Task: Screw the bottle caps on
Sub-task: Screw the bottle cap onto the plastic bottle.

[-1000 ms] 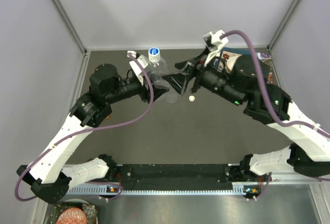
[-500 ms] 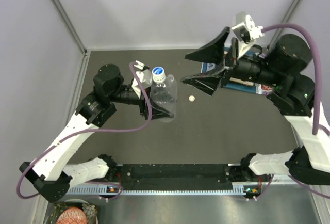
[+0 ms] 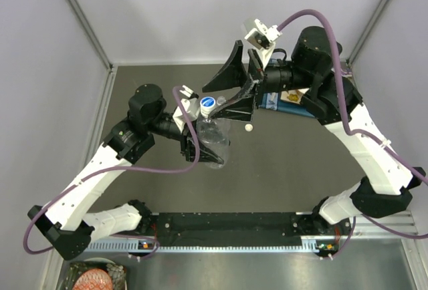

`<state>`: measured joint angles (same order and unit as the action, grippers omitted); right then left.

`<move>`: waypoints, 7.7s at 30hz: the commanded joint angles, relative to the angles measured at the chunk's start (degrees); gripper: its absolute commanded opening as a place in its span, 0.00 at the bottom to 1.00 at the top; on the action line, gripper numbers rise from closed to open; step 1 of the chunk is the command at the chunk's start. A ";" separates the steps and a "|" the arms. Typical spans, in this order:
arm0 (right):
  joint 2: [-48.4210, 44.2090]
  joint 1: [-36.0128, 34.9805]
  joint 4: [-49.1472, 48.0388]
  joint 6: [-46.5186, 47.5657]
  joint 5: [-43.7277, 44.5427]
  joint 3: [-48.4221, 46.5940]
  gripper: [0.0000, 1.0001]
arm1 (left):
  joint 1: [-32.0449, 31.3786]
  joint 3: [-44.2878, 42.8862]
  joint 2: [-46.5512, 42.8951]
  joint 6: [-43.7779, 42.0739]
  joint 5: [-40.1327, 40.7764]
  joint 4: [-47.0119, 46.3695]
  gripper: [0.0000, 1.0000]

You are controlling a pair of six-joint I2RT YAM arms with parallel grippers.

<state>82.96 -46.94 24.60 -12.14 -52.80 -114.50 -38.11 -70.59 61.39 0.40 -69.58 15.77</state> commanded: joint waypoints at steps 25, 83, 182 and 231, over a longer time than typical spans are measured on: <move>0.54 0.71 -8.78 -7.20 -7.06 -0.11 0.49 | -1.09 -1.92 -1.27 -8.05 4.80 4.53 0.00; 1.94 -20.12 0.00 -5.44 80.39 8.34 0.03 | 3.30 -8.34 -2.76 -1.29 56.57 4.53 0.00; -5.97 -9.90 -8.16 -5.88 49.17 20.46 0.00 | 5.06 -4.21 -3.29 -2.43 45.75 1.19 0.00; -0.34 1.85 -16.33 -12.18 -7.75 1.99 0.64 | 3.74 6.86 -3.55 7.59 -14.00 -12.43 0.00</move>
<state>82.87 -45.58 15.46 -19.70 -51.88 -109.69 -34.13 -64.58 58.28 7.81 -79.88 6.33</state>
